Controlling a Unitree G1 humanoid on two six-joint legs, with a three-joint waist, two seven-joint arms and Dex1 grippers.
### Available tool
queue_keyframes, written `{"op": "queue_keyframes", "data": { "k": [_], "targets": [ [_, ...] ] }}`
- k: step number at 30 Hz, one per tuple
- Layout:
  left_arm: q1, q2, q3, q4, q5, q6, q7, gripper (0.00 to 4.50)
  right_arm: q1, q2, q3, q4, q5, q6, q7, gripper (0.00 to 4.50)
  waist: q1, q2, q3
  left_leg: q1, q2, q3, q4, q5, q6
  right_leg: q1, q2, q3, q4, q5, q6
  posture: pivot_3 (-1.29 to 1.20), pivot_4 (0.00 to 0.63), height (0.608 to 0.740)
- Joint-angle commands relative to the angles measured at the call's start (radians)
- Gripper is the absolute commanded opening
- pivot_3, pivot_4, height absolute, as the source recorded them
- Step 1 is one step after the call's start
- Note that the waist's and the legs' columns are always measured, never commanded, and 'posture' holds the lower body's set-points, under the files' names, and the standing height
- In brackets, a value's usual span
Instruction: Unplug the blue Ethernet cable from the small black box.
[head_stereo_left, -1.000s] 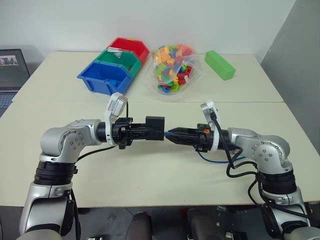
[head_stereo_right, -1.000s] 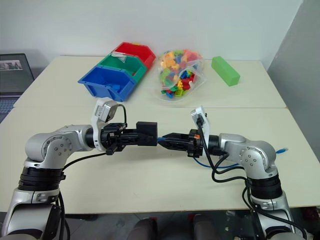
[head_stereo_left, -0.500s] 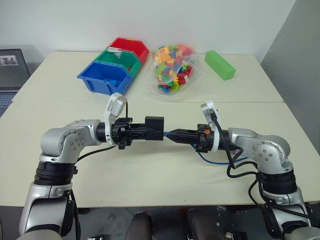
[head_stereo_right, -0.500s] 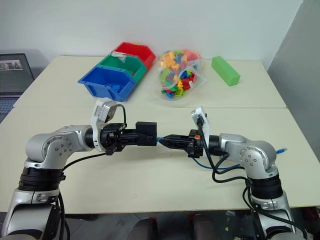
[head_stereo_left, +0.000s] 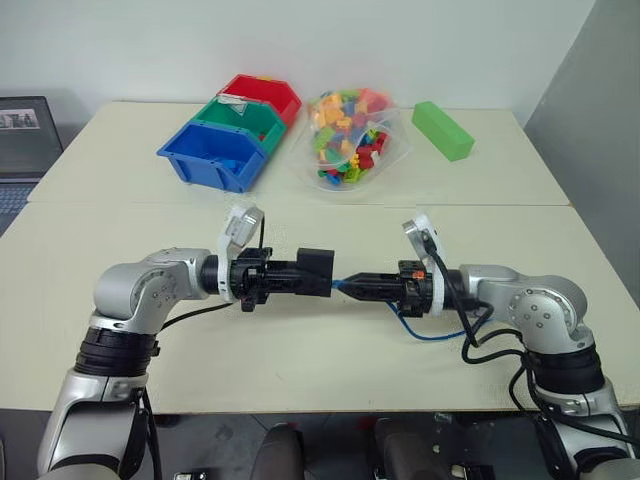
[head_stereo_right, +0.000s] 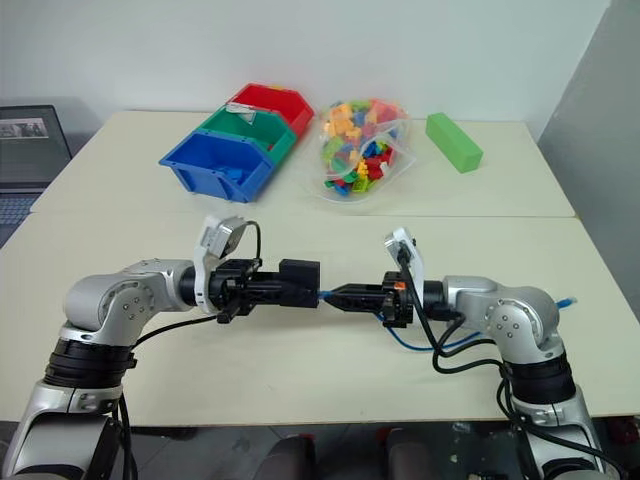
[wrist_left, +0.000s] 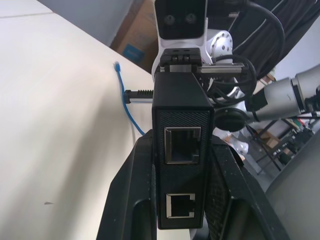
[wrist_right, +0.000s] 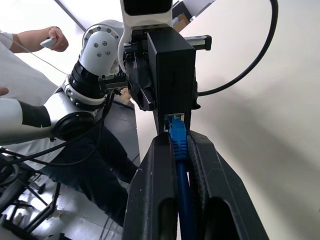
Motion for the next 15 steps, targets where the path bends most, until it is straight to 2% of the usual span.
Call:
{"op": "queue_keyframes", "data": {
  "k": [1, 10, 12, 15],
  "targets": [
    [0.008, 0.075, 0.076, 0.050, 0.041, -0.038, 0.015, 0.79, 0.038, -0.088, -0.100, -0.012, 0.009, 0.010, -0.004, 0.03, 0.000, 0.000, 0.000, 0.000, 0.000, 0.000, 0.000, 0.000, 0.000, 0.000, 0.000, 0.000, 0.000, 0.000, 0.000, 0.00, 0.150, 0.740],
    [0.021, 0.061, 0.071, 0.014, 0.012, -0.034, 0.044, 0.79, 0.038, -0.060, -0.141, -0.081, 0.106, -0.019, -0.070, 0.03, 0.000, 0.000, 0.000, 0.000, 0.000, 0.000, 0.000, 0.000, 0.000, 0.000, 0.000, 0.000, 0.000, 0.000, 0.000, 0.00, 0.150, 0.740],
    [0.026, 0.054, 0.052, -0.010, 0.004, -0.032, 0.039, 0.79, 0.035, -0.034, -0.134, -0.100, 0.131, -0.030, -0.089, 0.73, 0.000, 0.000, 0.000, 0.000, 0.000, 0.000, 0.000, 0.000, 0.000, 0.000, 0.000, 0.000, 0.000, 0.000, 0.000, 0.00, 0.150, 0.740],
    [0.029, 0.046, 0.039, -0.028, -0.007, -0.035, 0.032, 0.79, 0.031, -0.006, -0.135, -0.108, 0.164, -0.035, -0.118, 0.73, -0.001, 0.000, 0.000, 0.000, 0.000, 0.000, 0.000, 0.000, 0.000, 0.000, 0.000, 0.000, 0.000, 0.000, 0.000, 0.00, 0.150, 0.740]
  ]
}}
